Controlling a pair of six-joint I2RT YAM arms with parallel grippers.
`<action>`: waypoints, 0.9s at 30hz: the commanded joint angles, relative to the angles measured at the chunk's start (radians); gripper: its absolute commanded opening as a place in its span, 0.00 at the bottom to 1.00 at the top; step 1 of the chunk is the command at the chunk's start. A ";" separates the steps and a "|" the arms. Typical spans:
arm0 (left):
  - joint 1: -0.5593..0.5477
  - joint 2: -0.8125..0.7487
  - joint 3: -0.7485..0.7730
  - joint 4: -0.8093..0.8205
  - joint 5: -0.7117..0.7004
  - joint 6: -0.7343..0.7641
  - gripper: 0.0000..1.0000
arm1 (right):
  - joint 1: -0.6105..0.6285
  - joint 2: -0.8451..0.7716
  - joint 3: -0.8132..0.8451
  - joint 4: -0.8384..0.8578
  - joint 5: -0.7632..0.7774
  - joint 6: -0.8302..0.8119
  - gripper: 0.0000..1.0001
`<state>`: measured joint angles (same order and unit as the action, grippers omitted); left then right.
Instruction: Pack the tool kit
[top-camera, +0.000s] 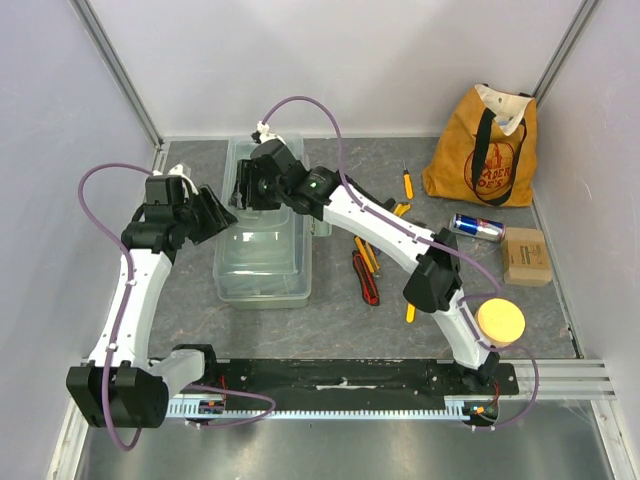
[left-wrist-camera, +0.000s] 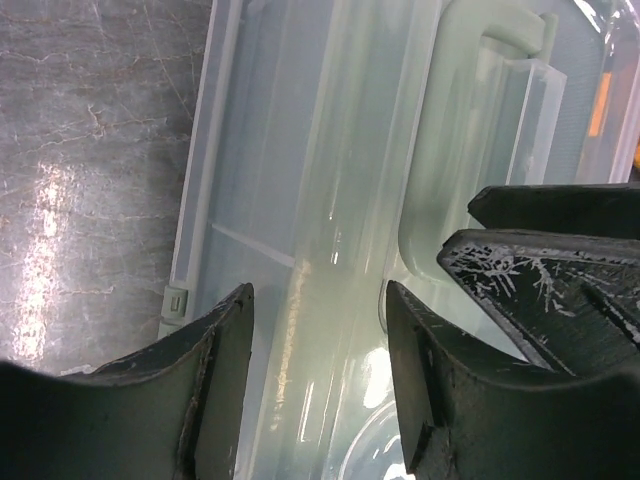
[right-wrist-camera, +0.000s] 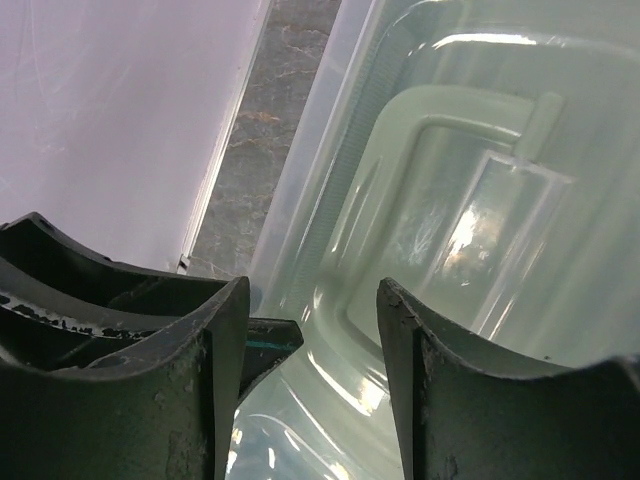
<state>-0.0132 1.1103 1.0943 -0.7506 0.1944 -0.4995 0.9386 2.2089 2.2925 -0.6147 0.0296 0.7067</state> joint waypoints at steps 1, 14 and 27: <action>-0.002 -0.030 -0.053 0.000 0.094 0.007 0.55 | 0.017 0.026 0.041 -0.017 0.095 0.068 0.62; -0.002 -0.033 -0.083 0.053 0.165 0.021 0.53 | 0.005 0.098 0.044 0.067 -0.026 0.195 0.64; -0.002 -0.033 -0.088 0.069 0.188 0.029 0.54 | -0.089 0.038 -0.223 0.545 -0.421 0.373 0.63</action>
<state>0.0055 1.0679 1.0317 -0.6674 0.2371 -0.4870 0.8345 2.2147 2.1410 -0.3386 -0.2859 1.0203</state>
